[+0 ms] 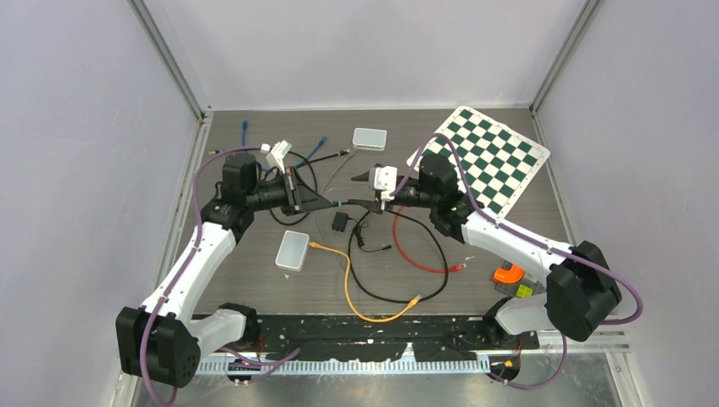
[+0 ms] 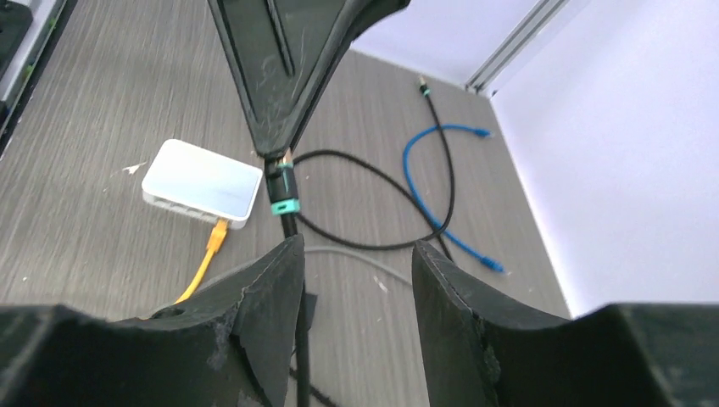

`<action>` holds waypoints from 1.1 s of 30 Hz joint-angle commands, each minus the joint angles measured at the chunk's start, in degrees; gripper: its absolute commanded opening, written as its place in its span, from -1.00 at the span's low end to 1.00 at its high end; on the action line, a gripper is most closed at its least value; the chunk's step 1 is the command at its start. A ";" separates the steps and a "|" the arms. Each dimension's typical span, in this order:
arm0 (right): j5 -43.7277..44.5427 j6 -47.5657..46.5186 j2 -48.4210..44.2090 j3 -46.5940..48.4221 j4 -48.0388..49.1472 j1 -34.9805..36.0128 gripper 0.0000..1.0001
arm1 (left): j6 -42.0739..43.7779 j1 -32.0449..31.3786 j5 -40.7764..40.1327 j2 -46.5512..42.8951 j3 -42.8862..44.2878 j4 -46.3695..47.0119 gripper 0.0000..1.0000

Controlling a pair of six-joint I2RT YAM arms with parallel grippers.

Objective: Insert the plug into the switch port
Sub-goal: Pick up the connector from the center of the board.

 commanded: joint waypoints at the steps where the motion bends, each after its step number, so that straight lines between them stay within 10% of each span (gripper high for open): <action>1: -0.49 -2.02 0.39 1.79 8.21 1.64 0.08 | -1.73 -0.08 1.02 -0.14 2.84 -2.24 -1.00; 17: 3.80 -11.27 3.20 5.57 -5.18 7.62 -0.11 | -3.79 -0.08 -0.04 -0.18 3.22 -3.35 -1.00; 23: 4.85 -11.20 2.54 4.21 -2.41 7.86 -0.60 | -3.32 -0.10 -0.88 -0.45 3.96 -5.45 -1.00; 33: 5.53 -9.94 3.59 4.31 -2.24 7.90 -0.48 | -3.96 0.21 0.03 -0.15 4.49 -6.36 -1.00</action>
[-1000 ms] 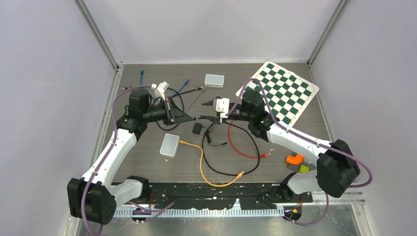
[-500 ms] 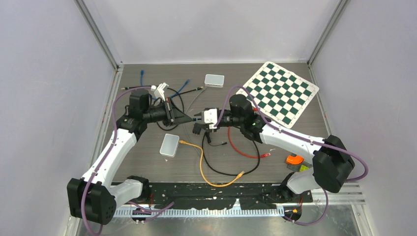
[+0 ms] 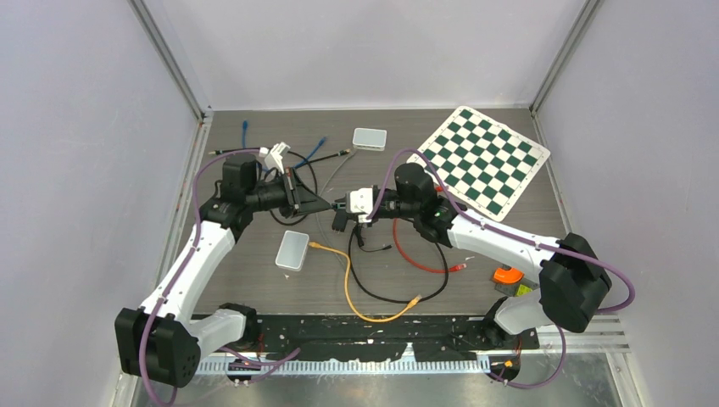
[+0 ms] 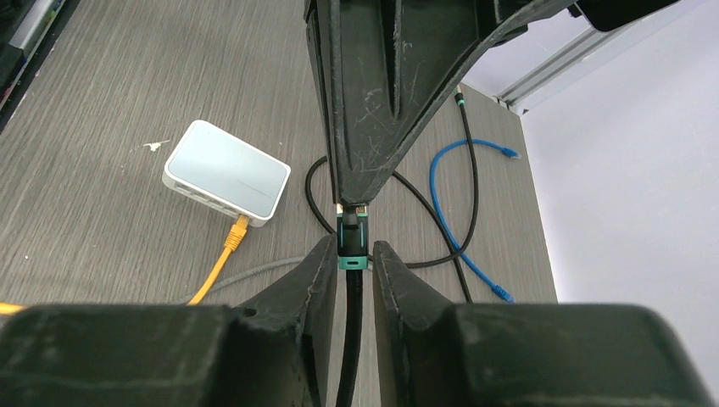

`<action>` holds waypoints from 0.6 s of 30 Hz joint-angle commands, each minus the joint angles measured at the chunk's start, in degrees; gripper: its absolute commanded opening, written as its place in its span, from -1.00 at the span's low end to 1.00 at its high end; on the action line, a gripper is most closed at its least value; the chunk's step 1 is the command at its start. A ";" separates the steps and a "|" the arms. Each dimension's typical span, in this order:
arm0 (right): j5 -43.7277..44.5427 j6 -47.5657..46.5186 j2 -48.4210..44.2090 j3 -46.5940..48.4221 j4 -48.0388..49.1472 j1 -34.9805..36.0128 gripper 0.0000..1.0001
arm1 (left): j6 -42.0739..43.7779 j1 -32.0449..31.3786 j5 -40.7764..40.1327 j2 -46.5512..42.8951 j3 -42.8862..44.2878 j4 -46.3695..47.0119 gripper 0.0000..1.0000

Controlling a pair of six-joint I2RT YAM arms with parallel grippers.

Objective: Insert the plug into the switch port
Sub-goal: Pick up the connector from the center of the board.

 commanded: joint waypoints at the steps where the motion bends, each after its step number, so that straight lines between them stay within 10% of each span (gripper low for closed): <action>1: 1.06 0.47 0.18 1.51 2.35 0.26 -0.51 | -0.92 0.26 1.50 -0.12 3.04 -0.91 -1.00; 9: 0.71 0.63 0.70 1.33 1.88 0.27 -0.38 | -1.59 0.57 2.04 -0.30 2.91 -0.80 -1.00; 15: 1.22 2.05 -0.14 0.74 4.00 0.28 -0.89 | -1.22 0.84 1.61 -0.48 2.63 -1.18 -1.00; 18: 3.73 4.23 -1.17 0.56 4.37 0.30 -0.89 | 1.32 2.01 -2.52 -0.89 3.61 -5.18 -0.59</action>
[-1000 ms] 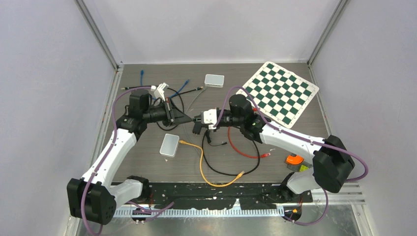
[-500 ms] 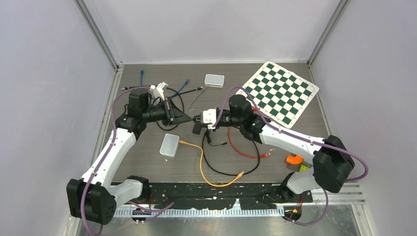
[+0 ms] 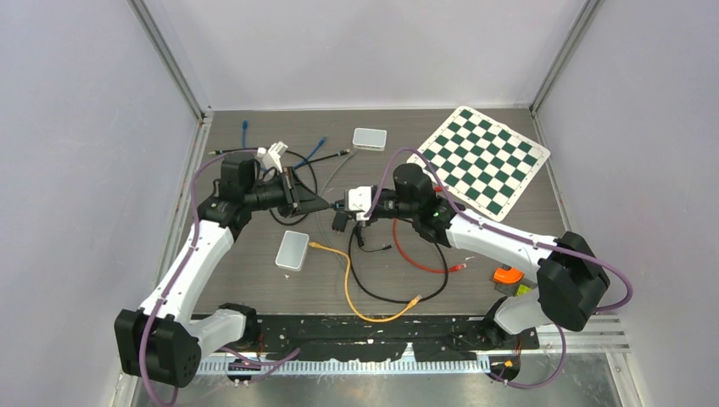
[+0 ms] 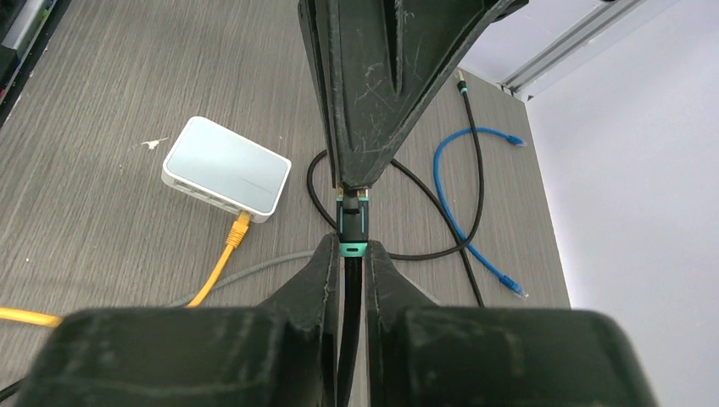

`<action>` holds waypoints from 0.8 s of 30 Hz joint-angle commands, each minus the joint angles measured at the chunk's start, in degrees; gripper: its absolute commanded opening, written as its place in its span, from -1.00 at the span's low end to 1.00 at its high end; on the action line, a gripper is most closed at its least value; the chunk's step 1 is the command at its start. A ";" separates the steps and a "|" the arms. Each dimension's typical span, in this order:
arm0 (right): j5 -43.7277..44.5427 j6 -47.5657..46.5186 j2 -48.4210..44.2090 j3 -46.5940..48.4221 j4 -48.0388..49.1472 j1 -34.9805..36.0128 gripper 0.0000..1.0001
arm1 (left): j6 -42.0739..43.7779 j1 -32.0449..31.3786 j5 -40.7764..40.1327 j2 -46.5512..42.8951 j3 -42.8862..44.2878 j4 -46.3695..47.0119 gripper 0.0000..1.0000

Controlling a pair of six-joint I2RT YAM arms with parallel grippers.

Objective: Insert the plug into the switch port
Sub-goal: Pick up the connector from the center of the board.

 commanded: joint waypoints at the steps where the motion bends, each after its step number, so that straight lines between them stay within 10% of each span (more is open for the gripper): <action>1: 3.93 3.05 -1.86 0.81 2.62 0.24 -0.90 | 3.71 1.79 -4.73 -1.02 3.40 -6.11 -0.37; 4: 11.68 -0.47 -1.85 2.04 -1.62 0.23 -0.90 | 8.17 3.08 -14.46 -2.25 4.89 -13.36 0.22; 7: 16.90 -3.51 -2.65 2.50 -4.32 -0.86 -0.90 | 10.71 4.13 -25.13 -4.15 4.11 -18.23 0.42; 12: 22.73 0.32 2.06 15.92 -24.59 0.61 -0.90 | 10.48 9.74 -37.95 -5.83 0.46 -21.95 0.46; 24: 29.68 11.00 18.42 26.55 -37.93 10.51 -0.89 | 7.18 19.67 -36.41 -1.30 -12.41 -13.99 0.40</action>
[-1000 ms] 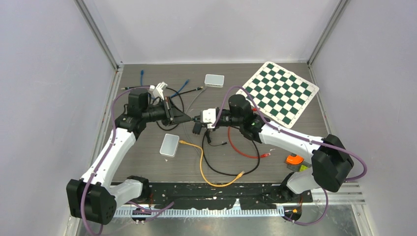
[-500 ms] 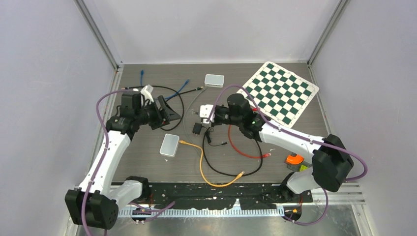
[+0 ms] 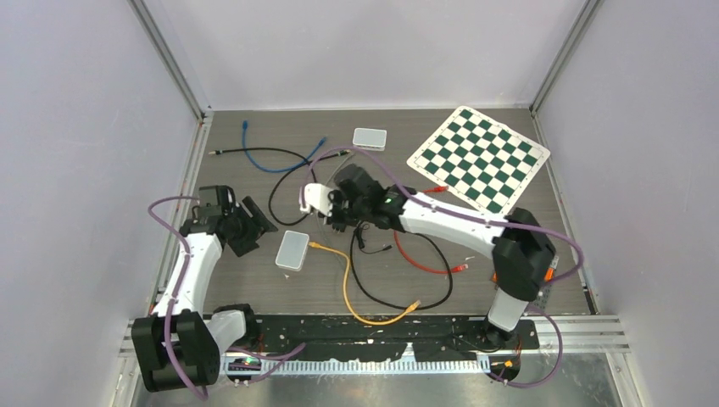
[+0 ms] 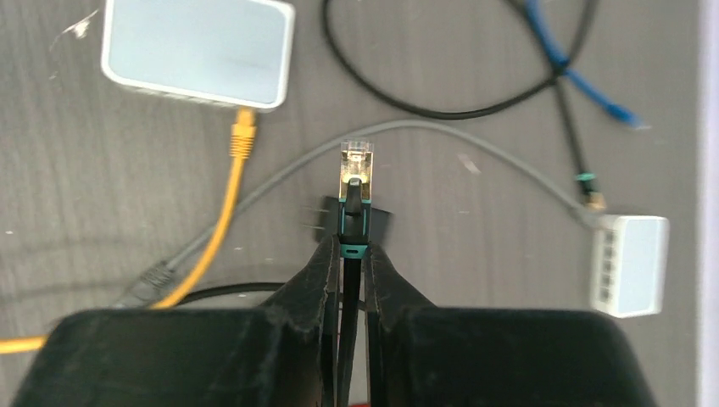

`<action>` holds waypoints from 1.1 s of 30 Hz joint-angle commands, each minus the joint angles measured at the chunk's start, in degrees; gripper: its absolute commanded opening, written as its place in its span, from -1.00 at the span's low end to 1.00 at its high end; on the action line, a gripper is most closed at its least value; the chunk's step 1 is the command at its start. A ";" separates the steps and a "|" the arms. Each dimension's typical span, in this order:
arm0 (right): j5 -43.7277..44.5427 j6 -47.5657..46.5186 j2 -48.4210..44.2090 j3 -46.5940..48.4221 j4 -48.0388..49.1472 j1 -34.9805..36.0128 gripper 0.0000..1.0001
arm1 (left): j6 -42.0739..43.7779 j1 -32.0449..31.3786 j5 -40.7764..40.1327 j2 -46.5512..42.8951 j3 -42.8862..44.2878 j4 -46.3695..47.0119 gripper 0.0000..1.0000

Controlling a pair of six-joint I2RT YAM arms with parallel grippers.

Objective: Insert the plug into the switch port
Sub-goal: Pick up the connector from the center of the board, then insert the connector into the switch port.

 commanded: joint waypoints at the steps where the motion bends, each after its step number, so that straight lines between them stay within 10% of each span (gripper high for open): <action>1: 1.10 6.44 4.64 5.31 -7.46 2.95 -0.90 | -1.55 0.81 -2.37 1.74 -2.82 4.72 0.39; 33: -0.04 20.45 22.81 16.32 -18.12 6.99 -0.89 | -3.72 0.84 2.65 5.68 -13.02 16.45 0.04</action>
